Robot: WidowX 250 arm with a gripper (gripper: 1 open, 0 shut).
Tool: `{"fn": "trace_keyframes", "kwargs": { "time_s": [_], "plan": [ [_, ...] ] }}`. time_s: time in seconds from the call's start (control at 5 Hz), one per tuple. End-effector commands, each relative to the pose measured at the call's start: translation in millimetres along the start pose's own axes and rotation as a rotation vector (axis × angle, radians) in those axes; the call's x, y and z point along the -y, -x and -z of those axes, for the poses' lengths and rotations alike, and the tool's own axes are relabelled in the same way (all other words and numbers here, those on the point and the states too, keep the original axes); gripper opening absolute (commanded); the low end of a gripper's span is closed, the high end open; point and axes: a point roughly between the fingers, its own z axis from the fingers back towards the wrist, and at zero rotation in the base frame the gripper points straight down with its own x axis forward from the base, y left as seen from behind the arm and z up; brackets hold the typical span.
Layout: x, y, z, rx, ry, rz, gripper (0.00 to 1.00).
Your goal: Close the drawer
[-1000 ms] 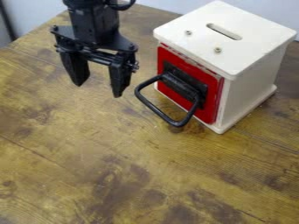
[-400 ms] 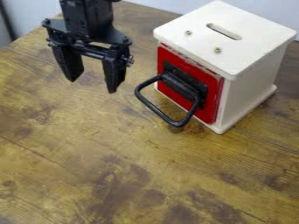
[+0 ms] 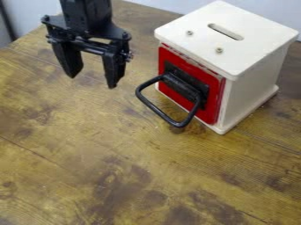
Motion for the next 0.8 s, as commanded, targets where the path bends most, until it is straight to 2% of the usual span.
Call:
{"fn": "trace_keyframes", "kwargs": {
  "time_s": [0.0,0.4,0.6],
  "plan": [
    [-7.0,-6.9,-9.7,0.055,-0.008,-0.019,1.0],
    [-8.1,-6.1,-2.6,0.034,-0.011,-0.022,1.0],
    [-10.0,-6.5,-0.7,0.042,-0.01,-0.025,1.0]
  ]
}}
